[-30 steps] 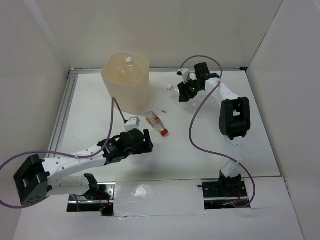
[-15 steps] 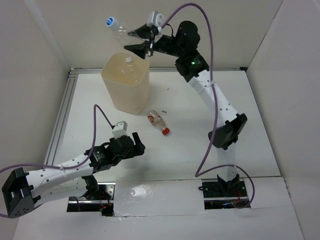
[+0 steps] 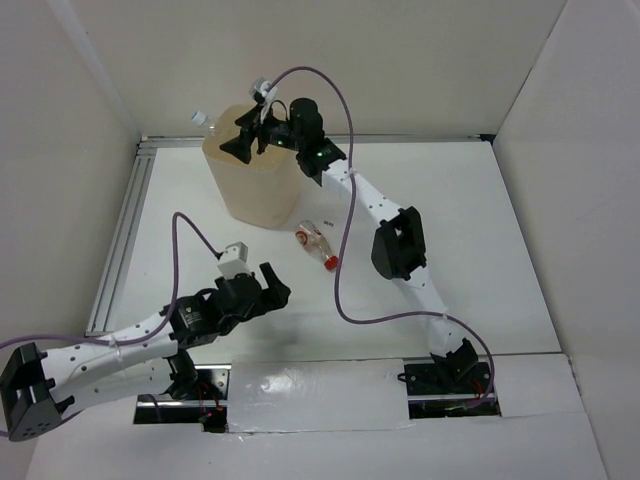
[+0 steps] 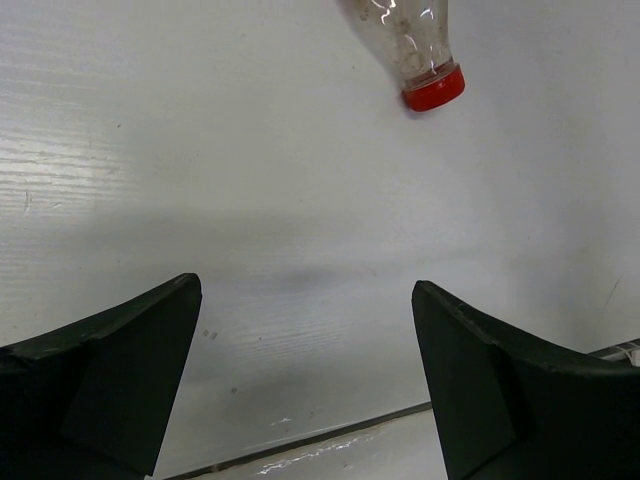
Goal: Put the plastic bottles in the bin
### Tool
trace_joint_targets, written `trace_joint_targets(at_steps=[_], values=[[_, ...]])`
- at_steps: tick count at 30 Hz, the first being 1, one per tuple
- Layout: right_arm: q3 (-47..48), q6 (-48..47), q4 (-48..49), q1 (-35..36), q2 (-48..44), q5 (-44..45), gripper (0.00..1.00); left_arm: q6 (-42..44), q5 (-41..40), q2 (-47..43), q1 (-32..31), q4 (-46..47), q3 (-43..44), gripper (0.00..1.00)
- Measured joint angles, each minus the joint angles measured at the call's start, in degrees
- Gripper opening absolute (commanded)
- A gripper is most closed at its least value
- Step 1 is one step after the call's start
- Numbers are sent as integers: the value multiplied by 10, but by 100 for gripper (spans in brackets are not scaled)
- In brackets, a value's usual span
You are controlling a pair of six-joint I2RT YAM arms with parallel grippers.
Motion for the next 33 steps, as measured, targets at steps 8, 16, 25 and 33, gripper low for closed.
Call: trace_joint_targets(at_steps=[8, 16, 25, 33], values=[[6, 6, -26, -24, -58, 8, 39, -16, -24, 134, 6, 35, 66, 99], [-135, -37, -146, -153, -303, 50, 42, -75, -15, 336, 42, 33, 254, 99], [-433, -87, -243, -335, -465, -16, 59, -148, -16, 575, 68, -78, 482, 99], [-630, -99, -302, -388, -501, -77, 61, -153, -26, 687, 89, -156, 551, 99]])
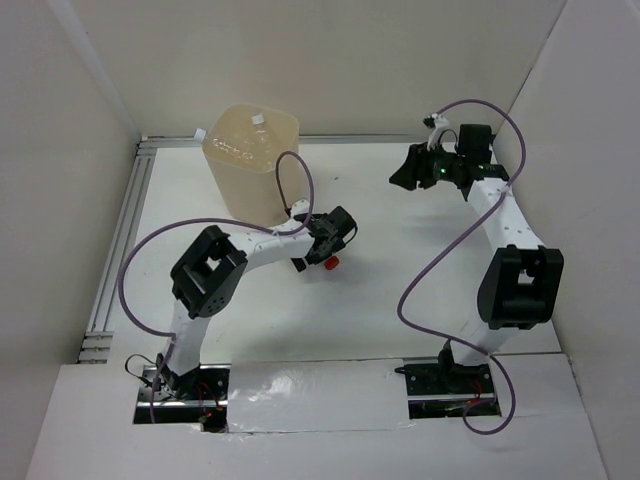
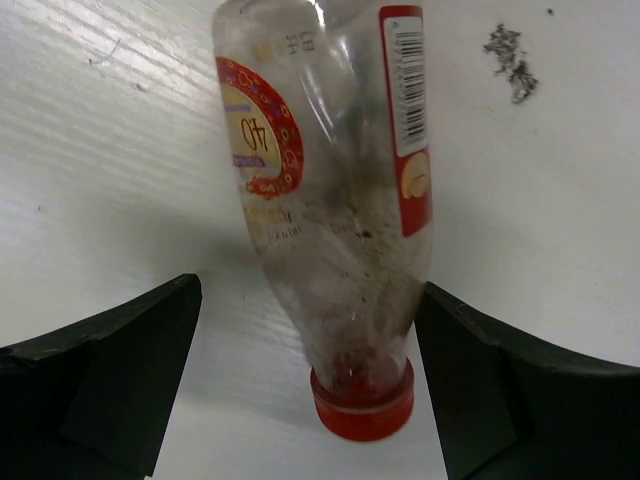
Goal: Put the plastic bottles in the bin
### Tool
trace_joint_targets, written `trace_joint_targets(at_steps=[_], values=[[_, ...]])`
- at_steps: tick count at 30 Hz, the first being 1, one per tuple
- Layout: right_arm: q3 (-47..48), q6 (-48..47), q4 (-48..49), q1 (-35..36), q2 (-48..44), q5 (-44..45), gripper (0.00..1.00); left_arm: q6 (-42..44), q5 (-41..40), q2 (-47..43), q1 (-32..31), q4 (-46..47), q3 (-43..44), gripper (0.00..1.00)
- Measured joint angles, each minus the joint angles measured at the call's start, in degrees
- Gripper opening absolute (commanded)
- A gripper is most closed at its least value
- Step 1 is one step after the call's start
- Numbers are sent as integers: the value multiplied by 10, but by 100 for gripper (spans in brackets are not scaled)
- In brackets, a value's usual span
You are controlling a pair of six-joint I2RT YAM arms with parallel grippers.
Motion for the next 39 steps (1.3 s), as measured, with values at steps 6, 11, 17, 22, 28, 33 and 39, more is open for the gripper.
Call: trace_joint_targets(at_steps=[6, 11, 17, 22, 28, 33, 39], values=[[-33, 2, 10, -8, -62, -32, 61, 30, -10, 26, 11, -8, 21, 69], [-35, 1, 14, -15, -74, -49, 45, 115, -4, 19, 7, 41, 3, 6], [-69, -33, 3, -24, -76, -64, 7, 303, 29, -47, -51, 99, -1, 0], [-118, -78, -10, -24, -88, -56, 0, 461, 85, -180, -69, 162, 39, 0], [-156, -128, -38, -24, -91, -29, 11, 490, 90, -225, 95, 208, 216, 0], [-162, -153, -47, -24, -92, -16, 23, 471, 88, -212, 223, 194, 249, 3], [-165, -160, -50, -24, -93, -12, 38, 453, 108, -149, 260, 141, 254, 26]])
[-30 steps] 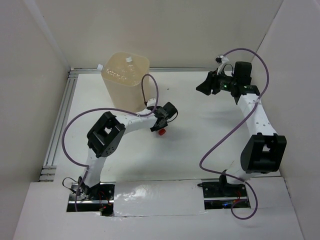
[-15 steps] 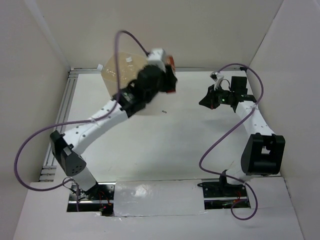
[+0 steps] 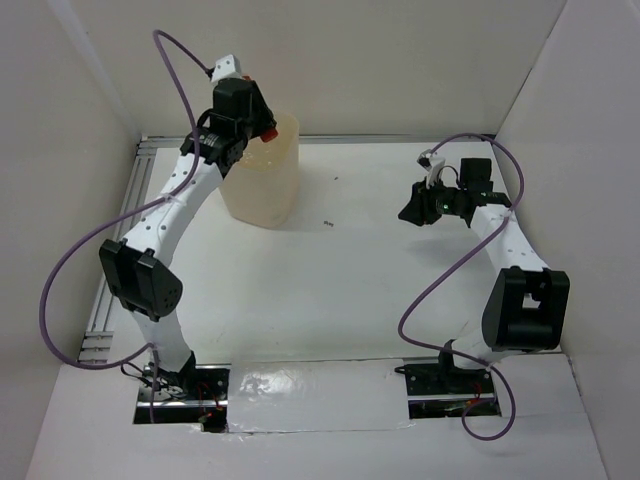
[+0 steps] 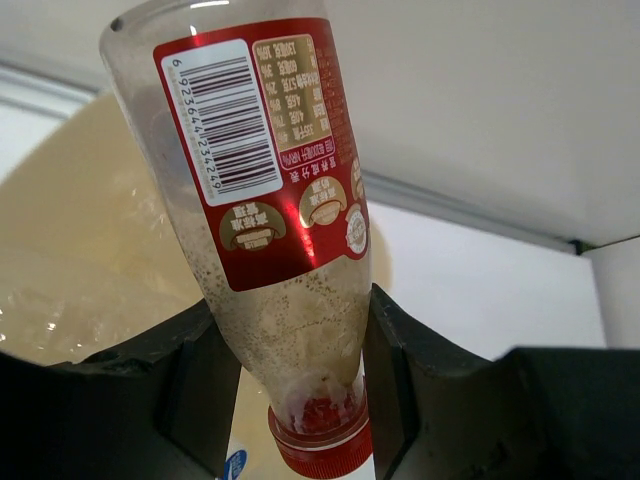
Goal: Put the plastic bottles in the bin
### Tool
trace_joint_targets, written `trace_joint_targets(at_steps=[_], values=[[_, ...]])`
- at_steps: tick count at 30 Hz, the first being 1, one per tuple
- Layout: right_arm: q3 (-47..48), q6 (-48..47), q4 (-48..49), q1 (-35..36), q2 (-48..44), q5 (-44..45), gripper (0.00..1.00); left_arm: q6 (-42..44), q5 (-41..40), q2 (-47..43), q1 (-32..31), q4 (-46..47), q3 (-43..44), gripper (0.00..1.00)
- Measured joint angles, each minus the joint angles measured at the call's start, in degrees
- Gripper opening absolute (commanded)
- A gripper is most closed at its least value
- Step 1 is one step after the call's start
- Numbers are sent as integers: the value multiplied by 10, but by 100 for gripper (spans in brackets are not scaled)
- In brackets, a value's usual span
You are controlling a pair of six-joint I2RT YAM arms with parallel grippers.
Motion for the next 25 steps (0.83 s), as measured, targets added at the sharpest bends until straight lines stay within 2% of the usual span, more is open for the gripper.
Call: trace_joint_targets(at_steps=[1, 2, 3, 6, 7, 9, 10, 15, 17, 19, 21, 24, 25], values=[[0, -1, 0, 0, 0, 0, 40, -5, 2, 10, 1, -9, 0, 32], [0, -1, 0, 0, -1, 0, 43, -8, 3, 18, 2, -19, 0, 47], [0, -2, 0, 0, -1, 0, 48, -10, 3, 24, 3, -29, 0, 56], [0, -3, -2, 0, -1, 2, 74, -11, 2, 33, 4, -47, 0, 96], [0, -4, -3, -1, -2, 2, 79, -12, 1, 34, 4, -50, 0, 100], [0, -7, -6, -2, -2, 2, 98, -19, 2, 34, 4, -55, 2, 100], [0, -7, -7, -3, -2, 3, 100, -19, 2, 34, 3, -57, 6, 100], [-1, -10, -14, -5, -5, 6, 100, 16, 4, 28, -19, -46, 26, 100], [-2, -6, -20, -7, -12, 13, 100, 45, 25, 4, -42, -23, 3, 100], [-5, 9, -20, -9, -28, 30, 100, 80, 63, -50, -68, 12, -58, 100], [-12, 42, -19, -9, -52, 75, 100, 114, 115, -138, -92, 55, -164, 100], [-17, 86, -16, -10, -97, 157, 100, 139, 177, -297, -108, 113, -321, 100], [-19, 96, -15, -12, -113, 181, 100, 145, 186, -386, -101, 128, -400, 100]])
